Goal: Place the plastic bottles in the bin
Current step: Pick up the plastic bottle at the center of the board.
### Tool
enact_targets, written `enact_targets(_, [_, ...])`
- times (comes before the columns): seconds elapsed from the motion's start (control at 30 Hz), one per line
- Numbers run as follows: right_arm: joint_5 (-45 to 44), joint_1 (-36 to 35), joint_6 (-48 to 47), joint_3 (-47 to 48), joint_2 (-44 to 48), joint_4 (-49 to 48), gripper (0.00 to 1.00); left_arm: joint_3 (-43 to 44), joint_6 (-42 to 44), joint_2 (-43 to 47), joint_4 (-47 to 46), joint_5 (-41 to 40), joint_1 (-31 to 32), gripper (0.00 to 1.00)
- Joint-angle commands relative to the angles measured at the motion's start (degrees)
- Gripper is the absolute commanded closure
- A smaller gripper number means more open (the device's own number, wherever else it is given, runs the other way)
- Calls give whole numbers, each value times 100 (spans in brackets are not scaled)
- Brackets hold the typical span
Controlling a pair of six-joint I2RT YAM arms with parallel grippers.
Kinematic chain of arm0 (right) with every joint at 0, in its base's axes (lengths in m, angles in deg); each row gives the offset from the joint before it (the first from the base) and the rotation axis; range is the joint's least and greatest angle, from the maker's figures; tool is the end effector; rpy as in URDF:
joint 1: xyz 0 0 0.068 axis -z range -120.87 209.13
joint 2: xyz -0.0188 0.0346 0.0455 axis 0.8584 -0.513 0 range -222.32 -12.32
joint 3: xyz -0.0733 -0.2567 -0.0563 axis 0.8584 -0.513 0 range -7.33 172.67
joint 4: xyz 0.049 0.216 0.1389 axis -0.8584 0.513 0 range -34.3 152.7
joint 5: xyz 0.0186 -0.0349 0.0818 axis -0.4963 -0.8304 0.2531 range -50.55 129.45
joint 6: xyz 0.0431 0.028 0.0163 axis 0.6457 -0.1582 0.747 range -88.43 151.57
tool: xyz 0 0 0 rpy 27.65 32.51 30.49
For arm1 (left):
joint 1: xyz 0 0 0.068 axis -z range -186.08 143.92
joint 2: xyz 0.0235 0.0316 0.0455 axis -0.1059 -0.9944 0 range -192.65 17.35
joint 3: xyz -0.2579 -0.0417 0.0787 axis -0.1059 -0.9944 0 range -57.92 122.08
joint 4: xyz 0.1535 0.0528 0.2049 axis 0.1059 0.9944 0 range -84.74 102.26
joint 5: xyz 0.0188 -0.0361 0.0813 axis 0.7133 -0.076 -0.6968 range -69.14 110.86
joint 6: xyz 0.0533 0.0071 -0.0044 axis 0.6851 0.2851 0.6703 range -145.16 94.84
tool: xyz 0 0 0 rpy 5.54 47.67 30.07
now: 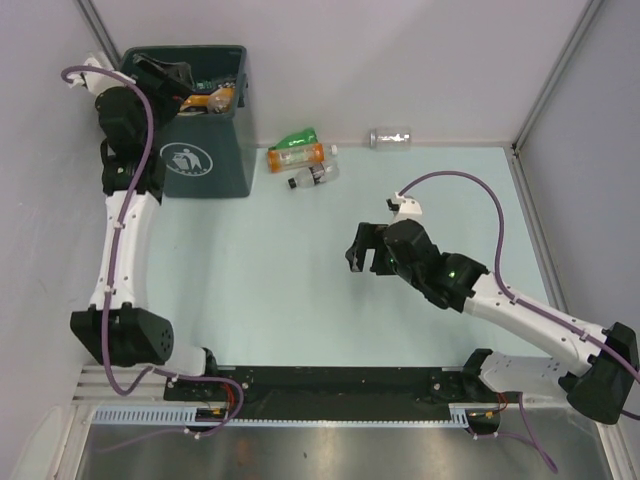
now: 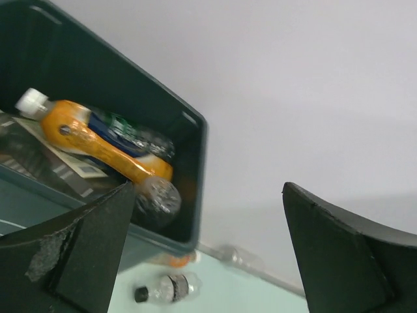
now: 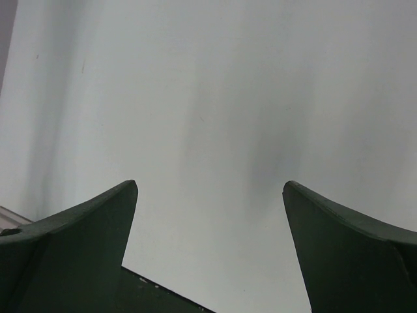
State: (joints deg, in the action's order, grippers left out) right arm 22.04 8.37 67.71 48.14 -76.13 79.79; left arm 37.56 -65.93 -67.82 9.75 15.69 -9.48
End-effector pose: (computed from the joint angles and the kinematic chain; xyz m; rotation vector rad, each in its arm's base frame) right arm 0.1637 0.1836 0.3163 -0.0944 2.1606 0.5744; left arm 0.3361 0.0232 0.4905 -0.6270 1.3479 -0.4632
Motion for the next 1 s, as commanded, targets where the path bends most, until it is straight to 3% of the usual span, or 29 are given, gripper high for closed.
enact_targets(0.0, [-640, 14, 437, 9, -79, -80, 0, -563, -106, 693, 148, 1122, 23, 0])
enact_targets(0.27, [-150, 681, 711, -27, -307, -379, 1, -2480, 60, 2248, -142, 1466, 505, 0])
enact_targets(0.47, [167, 1172, 499, -27, -649, -1038, 0, -3737, 509, 2759, -62, 1282, 1165, 0])
enact_targets(0.67, [835, 1691, 411, -27, -1431, -2117, 0, -5125, 658, 3243, -256, 1080, 1228, 0])
enact_targets(0.73, [1125, 1815, 429, -18, -1764, -2347, 0, -5337, 737, 3331, -256, 1062, 1228, 0])
enact_targets(0.97, [1546, 2026, 657, -9, -2969, -4576, 0, -5541, 852, 2831, -265, 1036, 1219, 0])
